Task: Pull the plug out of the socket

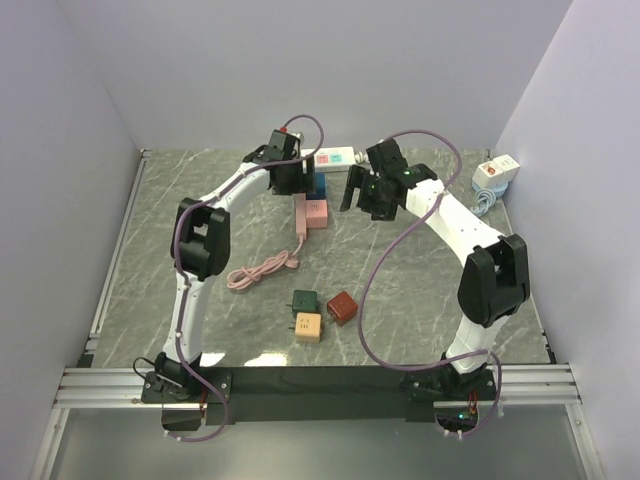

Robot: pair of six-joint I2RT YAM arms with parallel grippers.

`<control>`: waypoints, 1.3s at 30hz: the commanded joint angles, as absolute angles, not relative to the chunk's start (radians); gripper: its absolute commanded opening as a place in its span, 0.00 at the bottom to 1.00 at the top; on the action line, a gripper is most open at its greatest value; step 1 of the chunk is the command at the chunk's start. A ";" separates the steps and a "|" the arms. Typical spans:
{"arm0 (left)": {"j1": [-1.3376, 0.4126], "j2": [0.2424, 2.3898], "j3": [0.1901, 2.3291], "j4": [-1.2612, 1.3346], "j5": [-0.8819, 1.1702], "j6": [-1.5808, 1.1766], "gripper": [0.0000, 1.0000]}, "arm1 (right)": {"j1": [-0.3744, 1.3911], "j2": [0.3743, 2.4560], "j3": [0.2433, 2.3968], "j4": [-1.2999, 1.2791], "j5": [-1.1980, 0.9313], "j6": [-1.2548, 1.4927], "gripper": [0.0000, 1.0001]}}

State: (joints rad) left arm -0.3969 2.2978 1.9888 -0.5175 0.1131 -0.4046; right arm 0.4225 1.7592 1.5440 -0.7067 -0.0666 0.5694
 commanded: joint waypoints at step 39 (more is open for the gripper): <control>-0.318 2.039 1.473 -0.109 0.474 -0.670 0.01 | 0.423 1.862 1.310 -0.085 -0.555 0.779 0.95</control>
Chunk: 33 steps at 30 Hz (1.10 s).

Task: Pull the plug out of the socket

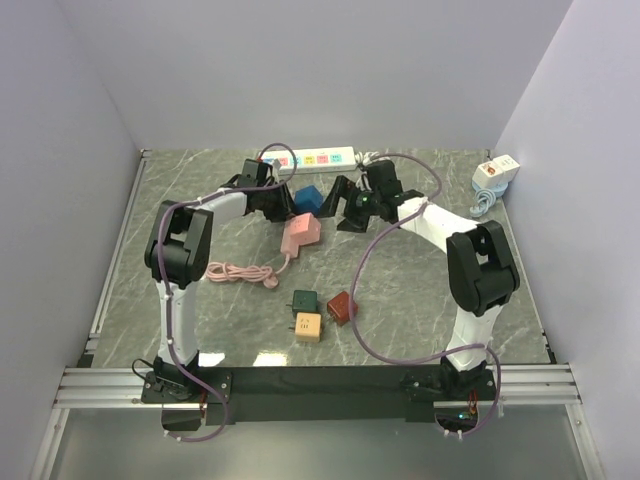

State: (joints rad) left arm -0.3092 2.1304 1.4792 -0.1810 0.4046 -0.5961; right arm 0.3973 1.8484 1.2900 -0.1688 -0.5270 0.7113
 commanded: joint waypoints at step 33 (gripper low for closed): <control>-0.316 1.933 1.367 0.003 0.526 -0.799 0.00 | 0.526 2.073 1.528 -0.230 -0.554 0.812 0.36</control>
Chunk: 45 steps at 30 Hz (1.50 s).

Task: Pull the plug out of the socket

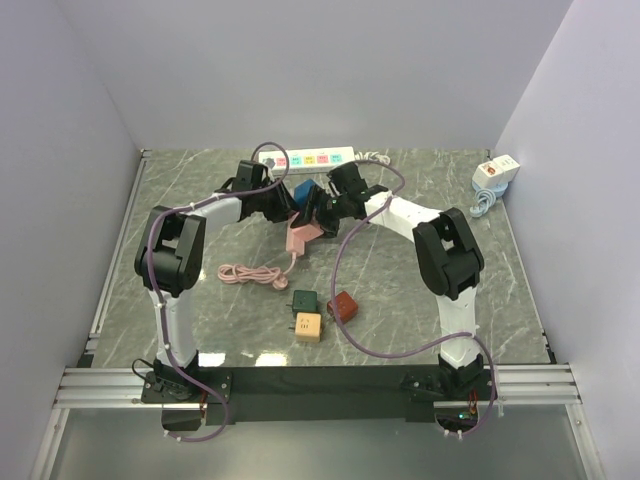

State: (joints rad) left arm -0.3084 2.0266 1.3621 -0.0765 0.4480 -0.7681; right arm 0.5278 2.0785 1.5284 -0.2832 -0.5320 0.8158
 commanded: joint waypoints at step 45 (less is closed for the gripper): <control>-0.239 1.905 1.325 -0.149 0.422 -0.594 0.00 | 0.546 1.796 1.244 -0.623 -0.546 0.376 0.00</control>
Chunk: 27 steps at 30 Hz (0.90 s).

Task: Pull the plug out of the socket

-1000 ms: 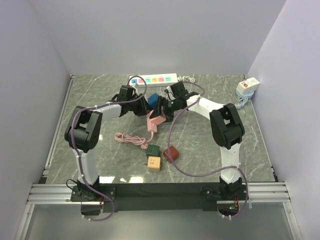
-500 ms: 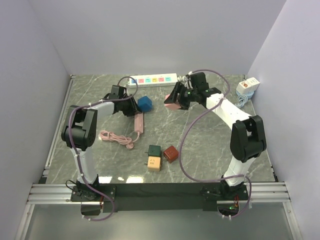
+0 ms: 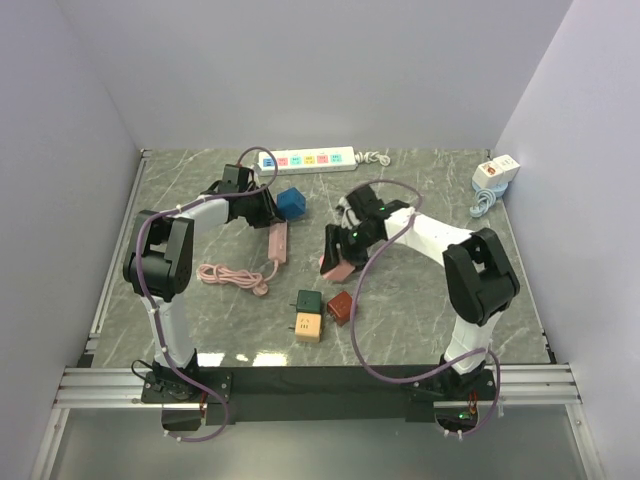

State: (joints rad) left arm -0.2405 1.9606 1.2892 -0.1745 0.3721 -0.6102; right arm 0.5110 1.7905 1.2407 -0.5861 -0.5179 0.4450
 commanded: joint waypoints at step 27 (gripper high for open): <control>-0.248 1.899 1.253 -0.192 0.503 -0.508 0.00 | 0.623 1.678 1.370 -0.819 -0.296 0.374 0.92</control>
